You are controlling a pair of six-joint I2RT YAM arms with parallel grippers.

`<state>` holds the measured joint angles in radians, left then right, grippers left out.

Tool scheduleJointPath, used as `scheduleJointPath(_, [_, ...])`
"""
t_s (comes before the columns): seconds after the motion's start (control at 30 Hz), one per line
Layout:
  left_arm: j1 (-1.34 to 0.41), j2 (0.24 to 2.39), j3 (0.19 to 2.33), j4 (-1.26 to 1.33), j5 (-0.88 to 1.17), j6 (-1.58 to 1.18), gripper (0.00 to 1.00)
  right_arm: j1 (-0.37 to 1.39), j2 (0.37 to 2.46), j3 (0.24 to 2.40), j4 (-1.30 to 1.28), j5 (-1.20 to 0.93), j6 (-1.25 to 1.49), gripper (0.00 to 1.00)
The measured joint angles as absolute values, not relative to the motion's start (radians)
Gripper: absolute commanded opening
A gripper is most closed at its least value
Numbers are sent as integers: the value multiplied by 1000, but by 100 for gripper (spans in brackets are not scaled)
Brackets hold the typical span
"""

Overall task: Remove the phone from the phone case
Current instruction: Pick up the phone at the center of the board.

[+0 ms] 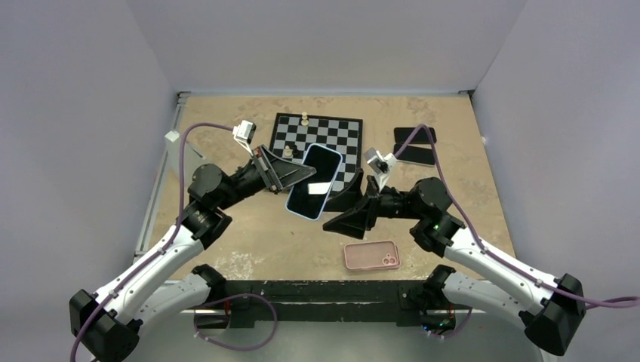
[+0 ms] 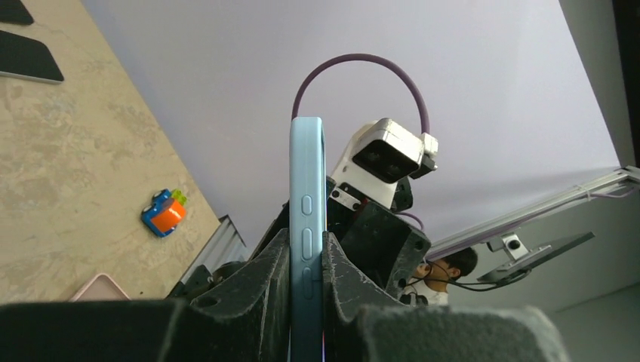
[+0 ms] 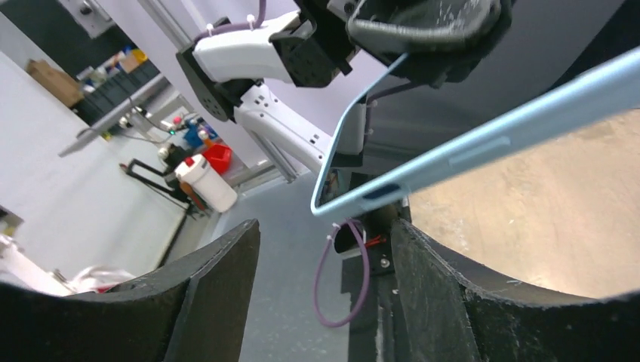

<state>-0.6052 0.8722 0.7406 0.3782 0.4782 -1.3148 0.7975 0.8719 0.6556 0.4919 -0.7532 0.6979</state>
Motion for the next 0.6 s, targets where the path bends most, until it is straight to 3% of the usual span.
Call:
scheduleJointPath(0.1, [-605,860,720,364,456,-1295,0,797,918,673,524,-741,757,65])
scheduleJointPath(0.17, [-605,853,711,357,441,-1287,0,797,958,699,526,-723,777,55])
scheduleJointPath(0.23, [-606,846,708,350,432,-1279,0,797,993,725,525,-712,791,37])
scheduleJointPath(0.3, [-607,841,708,353,426,-1278,0,797,1026,753,520,-703,800,7])
scheduleJointPath(0.33, [-606,835,708,361,423,-1272,4,795,1040,763,513,-699,813,0])
scheduleJointPath(0.4, [-606,829,714,381,443,-1233,33,792,1051,769,486,-704,848,0])
scheduleJointPath(0.47, [-606,830,739,340,463,-1195,47,791,1053,776,470,-714,850,0])
scheduleJointPath(0.53, [-607,849,802,254,482,-1176,52,791,1053,784,455,-727,810,0])
scheduleJointPath(0.6, [-609,881,877,157,506,-1137,48,791,1052,792,421,-748,773,0])
